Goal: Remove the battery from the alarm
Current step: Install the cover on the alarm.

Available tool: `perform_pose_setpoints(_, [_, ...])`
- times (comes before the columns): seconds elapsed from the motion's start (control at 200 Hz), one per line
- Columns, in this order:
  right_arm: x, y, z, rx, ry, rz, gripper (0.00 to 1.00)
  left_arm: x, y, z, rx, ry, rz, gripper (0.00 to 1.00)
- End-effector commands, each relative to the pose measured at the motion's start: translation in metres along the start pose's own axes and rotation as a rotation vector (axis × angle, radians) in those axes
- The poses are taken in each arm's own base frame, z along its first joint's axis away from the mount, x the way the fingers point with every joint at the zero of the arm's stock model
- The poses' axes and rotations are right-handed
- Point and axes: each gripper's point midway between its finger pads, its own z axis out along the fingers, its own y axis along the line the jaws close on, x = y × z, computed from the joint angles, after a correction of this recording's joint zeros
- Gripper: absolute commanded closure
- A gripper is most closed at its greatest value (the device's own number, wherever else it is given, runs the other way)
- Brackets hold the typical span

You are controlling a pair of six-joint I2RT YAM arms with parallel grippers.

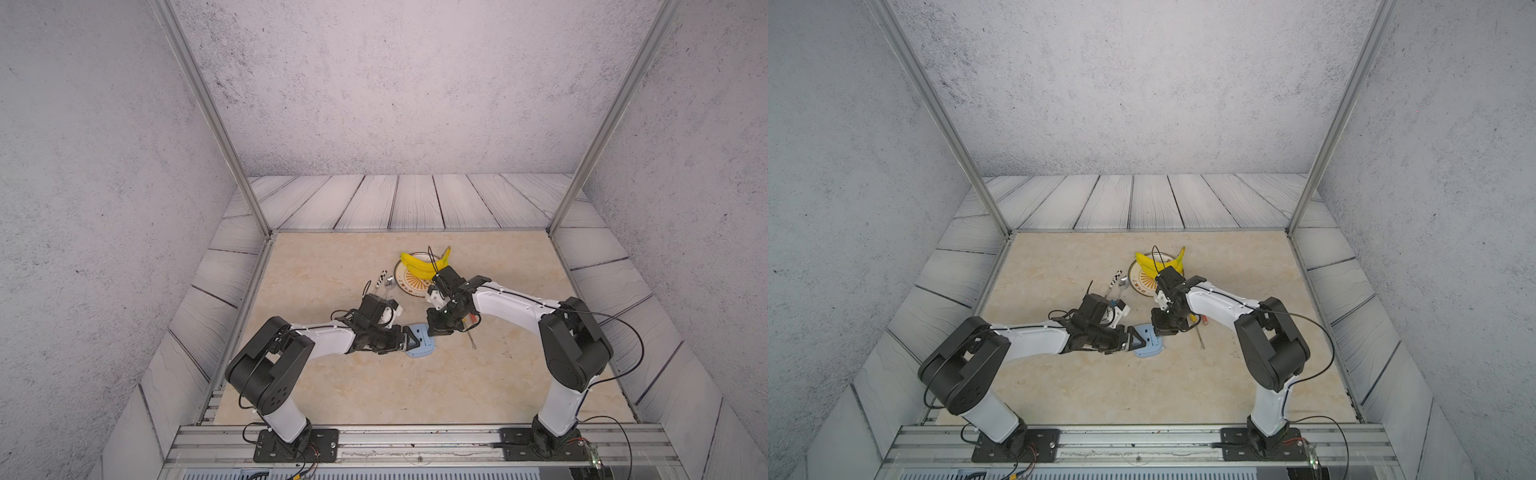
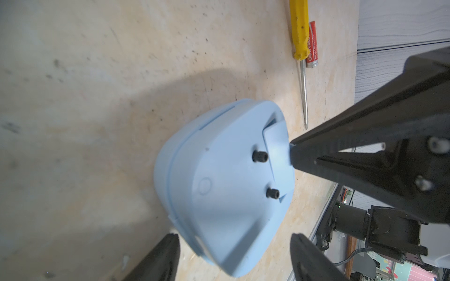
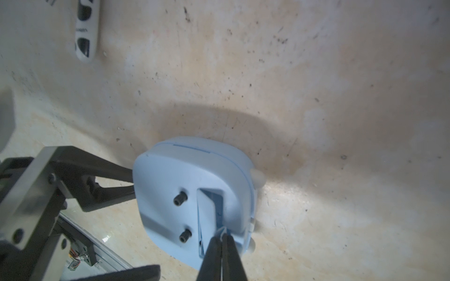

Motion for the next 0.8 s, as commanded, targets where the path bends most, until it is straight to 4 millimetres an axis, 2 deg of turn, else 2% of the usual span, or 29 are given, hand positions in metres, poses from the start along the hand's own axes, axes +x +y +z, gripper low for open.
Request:
perform_pose_setpoints(0.0, [0.0022, 0.0064, -0.0016, -0.033, 0.017, -0.001, 0.94, 0.0010, 0.0029, -0.0033, -0.003, -0.006, 0.010, 0.23])
perform_pose_setpoints(0.646, [0.0018, 0.0099, 0.0033, -0.057, 0.034, 0.006, 0.95, -0.0019, -0.0013, -0.0034, 0.011, -0.009, 0.017, 0.23])
perform_pose_setpoints(0.741, [0.0034, 0.0100, 0.0051, -0.063, 0.042, 0.008, 0.92, -0.0013, -0.0007, -0.0033, 0.010, -0.007, 0.016, 0.23])
perform_pose_setpoints(0.796, [0.0047, 0.0106, 0.0051, -0.069, 0.045, 0.007, 0.88, -0.0016, -0.0009, -0.0036, 0.010, -0.009, 0.017, 0.23])
